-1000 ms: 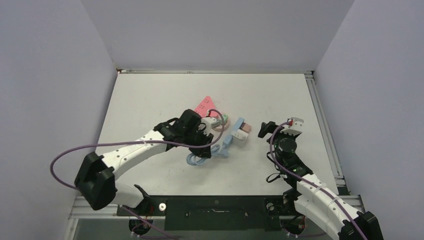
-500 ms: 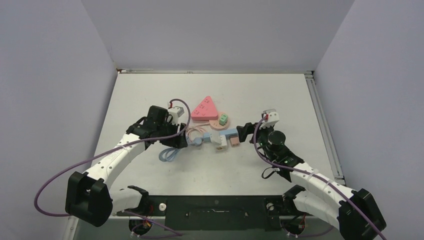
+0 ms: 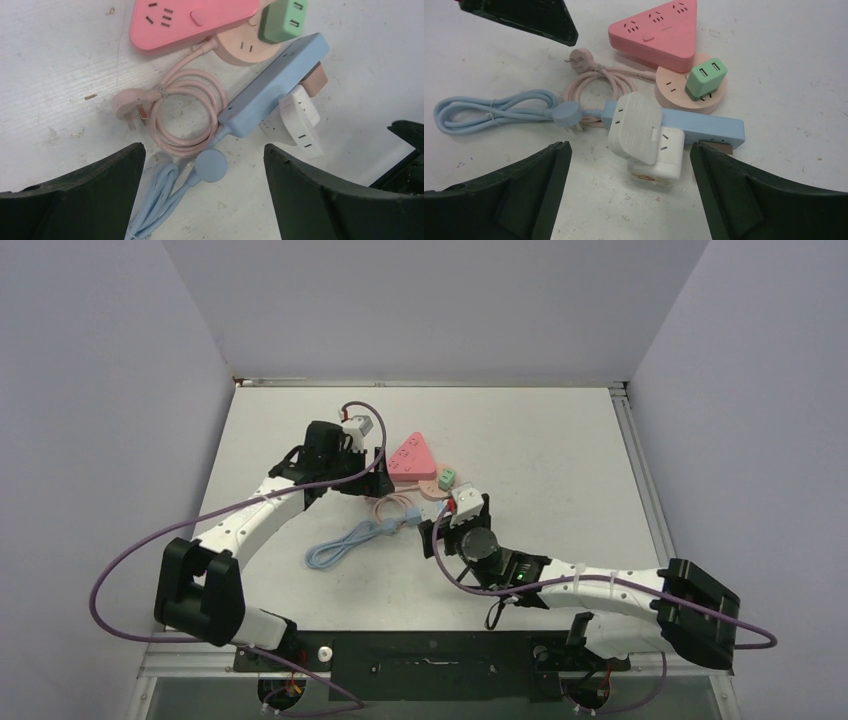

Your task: Pull the plug off the socket

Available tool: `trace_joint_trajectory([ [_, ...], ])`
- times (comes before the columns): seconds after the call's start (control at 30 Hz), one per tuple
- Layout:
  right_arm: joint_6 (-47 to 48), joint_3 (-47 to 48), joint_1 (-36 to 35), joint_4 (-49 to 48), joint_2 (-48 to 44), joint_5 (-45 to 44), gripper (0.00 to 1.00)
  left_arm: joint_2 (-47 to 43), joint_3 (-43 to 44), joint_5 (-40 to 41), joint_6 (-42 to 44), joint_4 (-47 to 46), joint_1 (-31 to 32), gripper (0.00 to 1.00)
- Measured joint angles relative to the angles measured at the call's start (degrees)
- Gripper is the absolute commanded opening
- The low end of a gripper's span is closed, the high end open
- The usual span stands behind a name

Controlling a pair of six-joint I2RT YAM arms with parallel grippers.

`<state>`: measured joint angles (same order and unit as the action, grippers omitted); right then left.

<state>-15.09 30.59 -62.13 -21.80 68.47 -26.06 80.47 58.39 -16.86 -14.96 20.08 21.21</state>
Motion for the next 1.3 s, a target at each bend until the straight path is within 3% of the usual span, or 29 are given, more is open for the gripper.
trace_joint_trajectory([
  [0.17, 1.68, 3.98, -5.42, 1.55, 7.52, -8.68, 0.97, 4.44, -0.46, -0.28, -1.33, 0.02, -0.98, 0.85],
  [0.4, 1.6, 9.51, -5.95, 5.95, 14.25, -16.33, 0.98, 4.52, -0.52, -1.27, -2.4, -0.42, -0.96, 0.85],
  [0.8, 0.72, 13.68, -3.87, 12.79, 19.98, -18.82, 0.93, 5.92, -0.59, -3.39, -3.78, -0.79, -0.57, 0.85],
  [1.07, -2.1, 10.36, 2.03, 13.73, 13.84, -16.55, 0.94, 5.92, -0.66, -3.54, -3.93, -0.87, -0.52, 0.85],
  [1.3, -1.38, 2.54, 8.7, 7.5, 0.79, -3.89, 0.98, 5.92, -0.81, -3.58, -3.96, -1.05, -0.52, 0.85],
])
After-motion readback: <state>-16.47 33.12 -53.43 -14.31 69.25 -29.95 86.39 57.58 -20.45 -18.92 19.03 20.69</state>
